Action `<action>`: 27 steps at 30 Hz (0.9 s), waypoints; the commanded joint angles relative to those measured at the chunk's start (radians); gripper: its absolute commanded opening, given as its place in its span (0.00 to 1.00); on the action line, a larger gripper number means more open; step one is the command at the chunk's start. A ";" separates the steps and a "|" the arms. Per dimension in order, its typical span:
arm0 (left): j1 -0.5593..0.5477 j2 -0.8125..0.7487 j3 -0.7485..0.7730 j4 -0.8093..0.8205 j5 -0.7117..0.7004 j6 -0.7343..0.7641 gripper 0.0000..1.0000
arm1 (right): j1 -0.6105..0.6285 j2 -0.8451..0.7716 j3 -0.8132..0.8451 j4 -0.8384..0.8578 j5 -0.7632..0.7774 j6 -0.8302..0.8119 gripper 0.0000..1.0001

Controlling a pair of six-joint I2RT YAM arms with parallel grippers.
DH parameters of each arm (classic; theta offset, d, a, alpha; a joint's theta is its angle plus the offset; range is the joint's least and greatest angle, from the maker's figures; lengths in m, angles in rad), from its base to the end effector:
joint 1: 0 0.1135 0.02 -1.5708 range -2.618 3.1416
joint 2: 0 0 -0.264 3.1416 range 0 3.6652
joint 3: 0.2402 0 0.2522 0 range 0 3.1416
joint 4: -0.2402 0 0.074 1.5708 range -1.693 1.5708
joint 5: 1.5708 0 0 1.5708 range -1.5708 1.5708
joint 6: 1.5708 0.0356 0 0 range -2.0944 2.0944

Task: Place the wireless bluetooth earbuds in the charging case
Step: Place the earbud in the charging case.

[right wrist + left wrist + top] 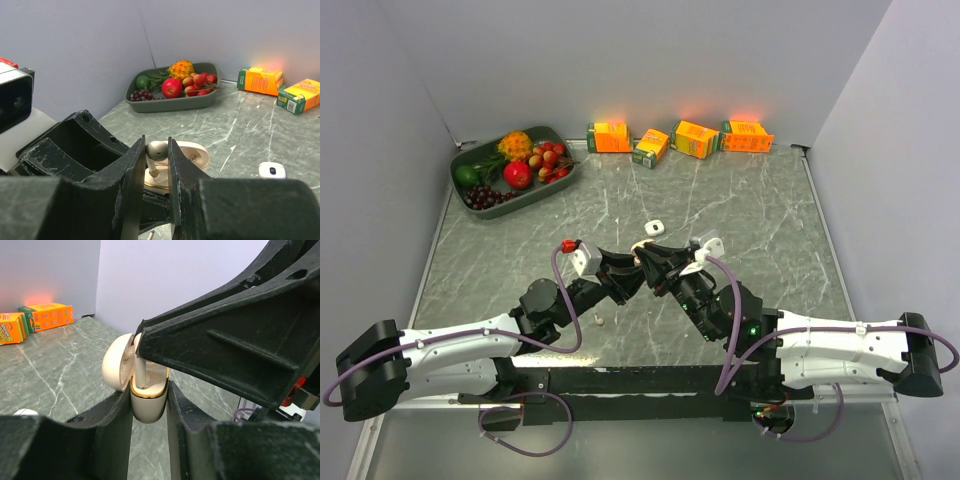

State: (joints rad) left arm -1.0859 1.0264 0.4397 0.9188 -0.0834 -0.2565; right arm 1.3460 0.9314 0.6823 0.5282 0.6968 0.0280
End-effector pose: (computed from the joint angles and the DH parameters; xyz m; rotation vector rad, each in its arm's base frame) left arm 0.1070 -0.1968 0.2894 0.4599 1.2360 -1.1055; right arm 0.0695 0.2016 0.3510 -0.2903 1.3625 0.7036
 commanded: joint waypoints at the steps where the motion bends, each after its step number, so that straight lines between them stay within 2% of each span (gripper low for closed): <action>1: 0.003 -0.005 0.010 0.071 0.011 0.010 0.01 | 0.012 -0.019 -0.009 0.000 0.021 0.012 0.00; 16: 0.003 -0.002 0.010 0.077 0.005 0.011 0.01 | 0.024 -0.032 -0.007 -0.066 0.020 0.038 0.00; 19: 0.003 -0.002 0.008 0.077 0.004 0.011 0.01 | 0.024 -0.028 0.016 -0.094 0.026 0.049 0.12; 20: 0.003 -0.002 0.007 0.077 0.004 0.010 0.01 | 0.025 -0.028 0.020 -0.096 0.027 0.052 0.20; 23: 0.004 -0.005 0.004 0.074 0.002 0.010 0.01 | 0.024 -0.036 0.031 -0.102 0.032 0.053 0.33; 27: 0.003 -0.009 -0.002 0.072 -0.001 0.011 0.01 | 0.025 -0.043 0.059 -0.123 0.044 0.052 0.44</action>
State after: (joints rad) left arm -1.0851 1.0275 0.4366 0.9161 -0.0841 -0.2497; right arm 1.3609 0.9150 0.6853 0.4335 0.7166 0.0700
